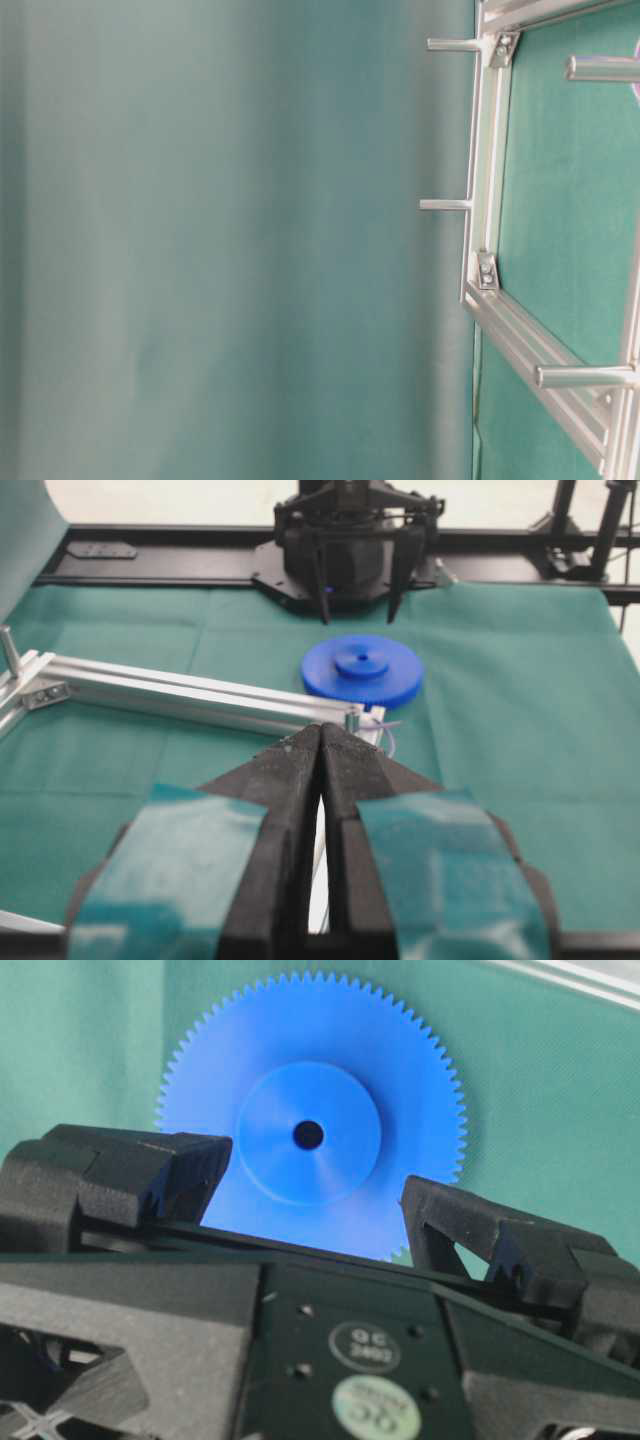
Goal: Find the location of the shaft and insert the gear.
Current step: 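Lower the right gripper over the gear hub and close on it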
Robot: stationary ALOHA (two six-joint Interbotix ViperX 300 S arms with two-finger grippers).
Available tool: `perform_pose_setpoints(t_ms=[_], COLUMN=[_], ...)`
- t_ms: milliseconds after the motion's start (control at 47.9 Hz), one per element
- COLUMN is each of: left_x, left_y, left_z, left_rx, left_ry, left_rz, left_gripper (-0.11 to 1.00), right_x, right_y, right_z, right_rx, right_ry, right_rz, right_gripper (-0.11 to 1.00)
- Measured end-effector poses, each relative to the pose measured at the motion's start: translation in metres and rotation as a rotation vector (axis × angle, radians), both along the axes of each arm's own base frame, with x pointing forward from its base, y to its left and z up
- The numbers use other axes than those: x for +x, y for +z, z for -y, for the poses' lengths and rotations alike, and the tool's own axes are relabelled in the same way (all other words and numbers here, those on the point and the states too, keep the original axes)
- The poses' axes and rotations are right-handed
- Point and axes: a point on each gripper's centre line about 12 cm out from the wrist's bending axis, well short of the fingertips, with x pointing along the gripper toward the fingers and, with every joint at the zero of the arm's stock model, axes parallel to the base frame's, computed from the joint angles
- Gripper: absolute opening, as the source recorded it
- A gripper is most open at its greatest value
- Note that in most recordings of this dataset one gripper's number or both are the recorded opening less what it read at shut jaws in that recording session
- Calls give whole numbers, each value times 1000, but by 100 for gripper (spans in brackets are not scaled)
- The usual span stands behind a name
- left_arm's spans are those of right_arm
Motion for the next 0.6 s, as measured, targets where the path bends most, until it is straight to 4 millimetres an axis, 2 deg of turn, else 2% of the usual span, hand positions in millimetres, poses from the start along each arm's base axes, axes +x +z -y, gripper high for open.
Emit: perform_pose_setpoints(t_ms=[605], left_x=[0], left_y=[-1], left_z=[0], left_rx=[-2], left_ry=[0], left_rz=[-8], left_gripper=[1], right_x=[12], right_y=[-25], right_z=[-6], right_rx=[-4], right_ry=[12], right_rz=[-17], right_gripper=[90])
